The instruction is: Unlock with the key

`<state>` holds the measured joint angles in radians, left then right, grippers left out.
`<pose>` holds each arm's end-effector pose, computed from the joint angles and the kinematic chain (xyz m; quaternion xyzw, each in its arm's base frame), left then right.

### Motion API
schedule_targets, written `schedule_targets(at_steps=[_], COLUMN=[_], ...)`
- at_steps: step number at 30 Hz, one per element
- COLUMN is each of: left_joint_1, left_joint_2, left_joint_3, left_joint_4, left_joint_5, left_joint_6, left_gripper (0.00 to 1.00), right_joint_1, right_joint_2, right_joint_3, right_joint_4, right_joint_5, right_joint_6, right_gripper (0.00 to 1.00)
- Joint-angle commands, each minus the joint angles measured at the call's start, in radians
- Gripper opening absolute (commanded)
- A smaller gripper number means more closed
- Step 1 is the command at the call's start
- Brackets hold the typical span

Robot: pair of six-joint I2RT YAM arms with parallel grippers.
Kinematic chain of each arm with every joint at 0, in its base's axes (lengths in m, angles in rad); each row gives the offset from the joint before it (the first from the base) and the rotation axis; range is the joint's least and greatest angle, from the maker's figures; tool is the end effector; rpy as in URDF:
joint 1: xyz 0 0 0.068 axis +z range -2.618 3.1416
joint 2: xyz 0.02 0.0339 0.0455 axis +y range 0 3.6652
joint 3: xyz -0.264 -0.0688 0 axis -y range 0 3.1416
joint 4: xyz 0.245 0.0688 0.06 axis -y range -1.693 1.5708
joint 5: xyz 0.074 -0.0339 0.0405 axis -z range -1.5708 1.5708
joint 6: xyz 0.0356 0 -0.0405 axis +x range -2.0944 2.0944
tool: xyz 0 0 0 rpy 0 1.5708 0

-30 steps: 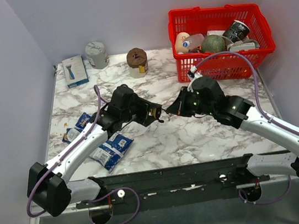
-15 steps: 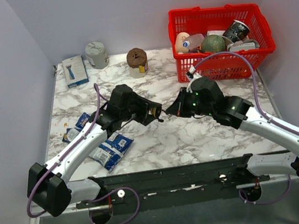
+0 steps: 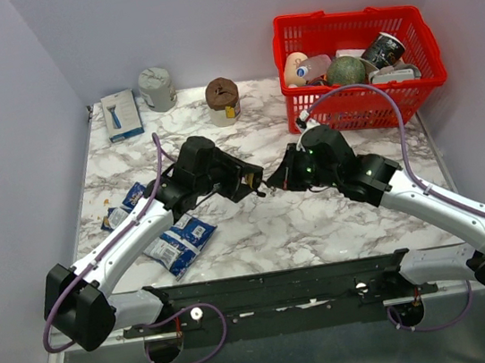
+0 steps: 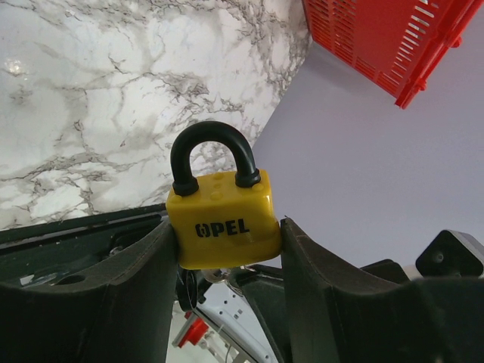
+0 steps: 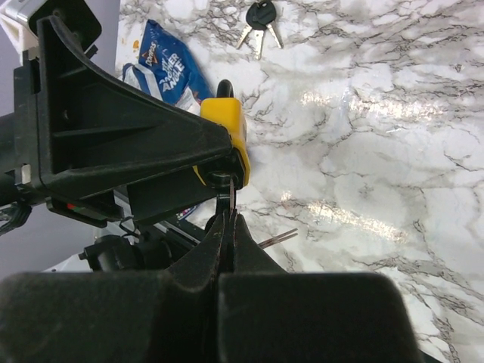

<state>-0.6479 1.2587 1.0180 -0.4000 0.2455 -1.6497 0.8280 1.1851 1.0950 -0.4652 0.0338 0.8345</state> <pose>0.2166 -0.1748 0.2997 -0.3778 0.8045 -0.4509 0.0825 0.1789 0.1931 0.3380 0.0111 0.8737 0.3492 0.3385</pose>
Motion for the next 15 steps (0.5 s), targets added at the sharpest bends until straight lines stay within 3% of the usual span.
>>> schedule_targets(at_steps=[1, 15], left_joint_1=[0.004, 0.005], left_joint_2=[-0.018, -0.015], left_joint_3=[0.048, 0.054], left_joint_4=[0.023, 0.01], left_joint_5=[0.037, 0.041], left_joint_6=[0.005, 0.013], left_gripper=[0.0, 0.0], right_joint_1=[0.008, 0.008], right_joint_2=[0.013, 0.01], right_joint_3=[0.043, 0.039], right_joint_4=[0.005, 0.02], right_joint_5=[0.018, 0.043], right_joint_6=[-0.028, -0.035], right_gripper=[0.01, 0.01])
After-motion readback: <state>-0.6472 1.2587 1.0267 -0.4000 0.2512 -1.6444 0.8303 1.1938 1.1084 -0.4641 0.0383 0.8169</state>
